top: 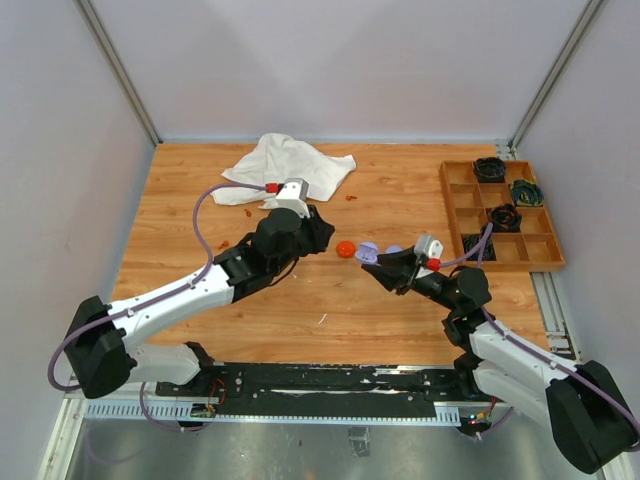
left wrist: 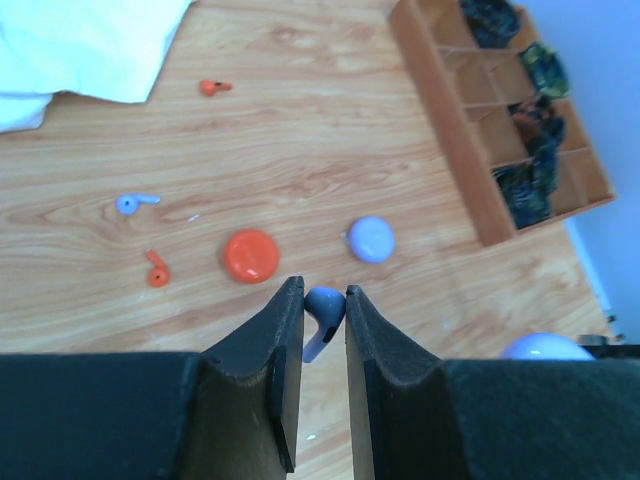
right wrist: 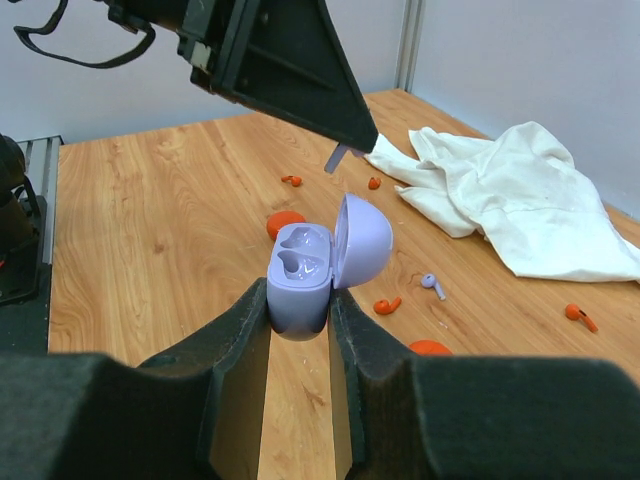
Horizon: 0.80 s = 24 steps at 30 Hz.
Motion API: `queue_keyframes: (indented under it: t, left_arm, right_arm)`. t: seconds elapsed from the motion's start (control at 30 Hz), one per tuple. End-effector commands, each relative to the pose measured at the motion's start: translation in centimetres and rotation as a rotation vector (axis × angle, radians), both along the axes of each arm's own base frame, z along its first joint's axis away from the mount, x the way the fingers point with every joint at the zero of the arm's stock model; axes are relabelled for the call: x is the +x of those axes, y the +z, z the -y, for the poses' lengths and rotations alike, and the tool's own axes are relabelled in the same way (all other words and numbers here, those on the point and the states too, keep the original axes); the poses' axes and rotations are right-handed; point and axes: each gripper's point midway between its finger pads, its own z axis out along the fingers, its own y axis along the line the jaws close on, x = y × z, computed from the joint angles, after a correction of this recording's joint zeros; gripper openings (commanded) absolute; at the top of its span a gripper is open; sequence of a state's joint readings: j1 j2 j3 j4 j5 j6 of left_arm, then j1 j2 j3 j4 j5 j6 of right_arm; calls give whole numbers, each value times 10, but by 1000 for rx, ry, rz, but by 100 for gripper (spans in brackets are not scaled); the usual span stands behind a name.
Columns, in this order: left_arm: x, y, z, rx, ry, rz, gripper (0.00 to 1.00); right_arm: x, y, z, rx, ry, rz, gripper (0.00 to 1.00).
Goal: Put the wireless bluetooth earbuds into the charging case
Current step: Pick up the earbud from the center of the board, then place the earbud in the charging case.
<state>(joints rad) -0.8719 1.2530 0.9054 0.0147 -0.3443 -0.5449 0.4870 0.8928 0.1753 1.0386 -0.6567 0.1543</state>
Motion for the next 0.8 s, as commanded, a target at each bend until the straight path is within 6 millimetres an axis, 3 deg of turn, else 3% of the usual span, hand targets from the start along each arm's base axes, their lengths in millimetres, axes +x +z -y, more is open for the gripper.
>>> queue_keyframes:
  t: [0.0, 0.3, 0.77]
  left_arm:
    - [-6, 34, 12, -160, -17, 52, 18]
    - [-26, 68, 24, -380, -44, 89, 15]
    - [-50, 77, 45, -549, -62, 126, 16]
  right_arm:
    - [3, 15, 5, 47, -19, 66, 4]
    - [7, 16, 7, 59, -41, 64, 3]
    - [10, 16, 11, 83, -73, 54, 3]
